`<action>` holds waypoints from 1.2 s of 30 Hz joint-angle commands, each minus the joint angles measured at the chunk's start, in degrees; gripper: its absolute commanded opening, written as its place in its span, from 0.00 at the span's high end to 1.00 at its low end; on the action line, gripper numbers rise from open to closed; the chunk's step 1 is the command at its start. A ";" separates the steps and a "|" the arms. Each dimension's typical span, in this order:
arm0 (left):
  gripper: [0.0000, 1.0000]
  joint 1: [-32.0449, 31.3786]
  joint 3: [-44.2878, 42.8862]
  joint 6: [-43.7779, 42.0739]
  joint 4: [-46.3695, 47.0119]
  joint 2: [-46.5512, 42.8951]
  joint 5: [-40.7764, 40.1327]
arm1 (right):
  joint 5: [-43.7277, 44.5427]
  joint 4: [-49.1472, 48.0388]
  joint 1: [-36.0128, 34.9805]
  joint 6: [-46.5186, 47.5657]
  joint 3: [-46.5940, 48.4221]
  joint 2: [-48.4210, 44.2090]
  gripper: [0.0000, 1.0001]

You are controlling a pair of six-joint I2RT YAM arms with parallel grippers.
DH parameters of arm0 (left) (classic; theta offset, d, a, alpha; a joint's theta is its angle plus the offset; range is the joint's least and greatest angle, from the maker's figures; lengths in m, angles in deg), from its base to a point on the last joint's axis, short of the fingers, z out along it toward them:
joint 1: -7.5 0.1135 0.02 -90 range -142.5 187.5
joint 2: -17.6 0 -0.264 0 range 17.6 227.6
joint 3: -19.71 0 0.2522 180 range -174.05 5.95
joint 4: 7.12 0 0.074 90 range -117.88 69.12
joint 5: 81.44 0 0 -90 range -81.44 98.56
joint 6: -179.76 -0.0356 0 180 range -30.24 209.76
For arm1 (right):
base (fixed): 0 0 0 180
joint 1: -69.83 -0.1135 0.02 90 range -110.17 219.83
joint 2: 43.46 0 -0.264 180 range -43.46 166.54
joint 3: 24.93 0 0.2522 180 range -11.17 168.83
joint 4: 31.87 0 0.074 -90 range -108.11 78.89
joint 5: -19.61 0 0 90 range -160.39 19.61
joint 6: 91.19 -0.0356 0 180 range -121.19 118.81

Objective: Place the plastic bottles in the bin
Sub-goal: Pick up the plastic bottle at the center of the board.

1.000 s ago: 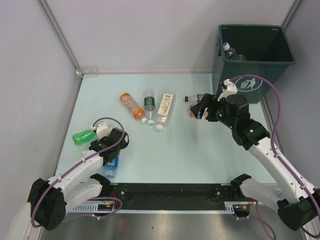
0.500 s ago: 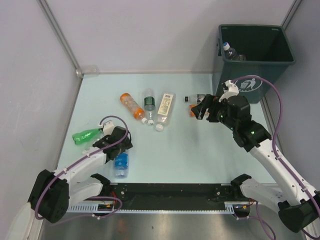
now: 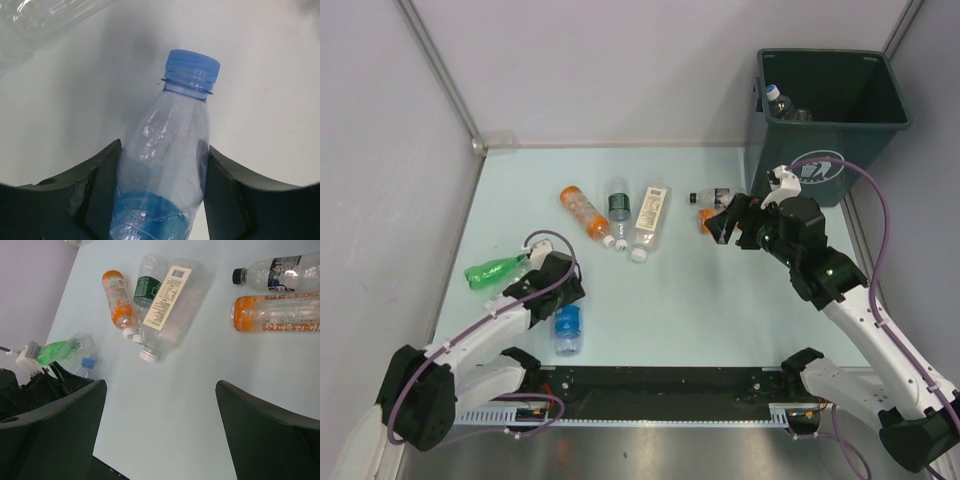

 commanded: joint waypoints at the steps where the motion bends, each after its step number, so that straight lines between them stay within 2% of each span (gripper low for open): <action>1: 0.60 -0.05 -1.95 -5.46 1.26 -7.55 5.63 | -3.13 -0.50 -0.40 -0.60 -1.20 -1.31 0.04; 3: 0.60 -0.57 -2.56 -10.02 2.58 -11.41 9.85 | -5.68 -1.64 -0.40 -0.16 -2.26 -1.23 0.03; 4: 0.60 -0.49 -2.92 -11.61 3.98 -12.39 15.27 | -6.64 -2.17 -0.40 -0.16 -2.78 -1.31 0.02; 6: 0.60 -1.27 -3.53 -13.29 5.39 -14.50 19.61 | -10.77 -4.53 -0.40 -0.33 -4.19 -1.31 0.02; 7: 0.60 -1.54 -3.80 -13.47 6.88 -16.07 24.24 | -12.35 -5.50 -0.40 -0.51 -4.63 -1.31 0.02; 11: 0.60 -3.47 -6.34 -15.40 9.26 -18.72 32.53 | -21.04 -10.25 -1.28 -1.21 -7.35 -1.84 0.00; 14: 0.58 -6.54 -9.59 -18.83 10.14 -18.99 38.24 | -22.47 -13.33 -3.03 -1.47 -9.02 -2.28 0.00; 20: 0.57 -13.66 -13.55 -22.87 9.70 -17.41 39.84 | -25.90 -19.30 -8.04 -2.26 -9.20 -2.02 0.00; 32: 0.56 -21.49 -15.40 -26.92 10.05 -15.04 38.26 | -27.40 -24.84 -16.04 -3.23 -9.20 3.60 0.01; 36: 0.56 -23.42 -16.10 -27.62 10.14 -14.16 36.77 | -27.48 -25.73 -18.06 -3.76 -9.20 5.89 0.06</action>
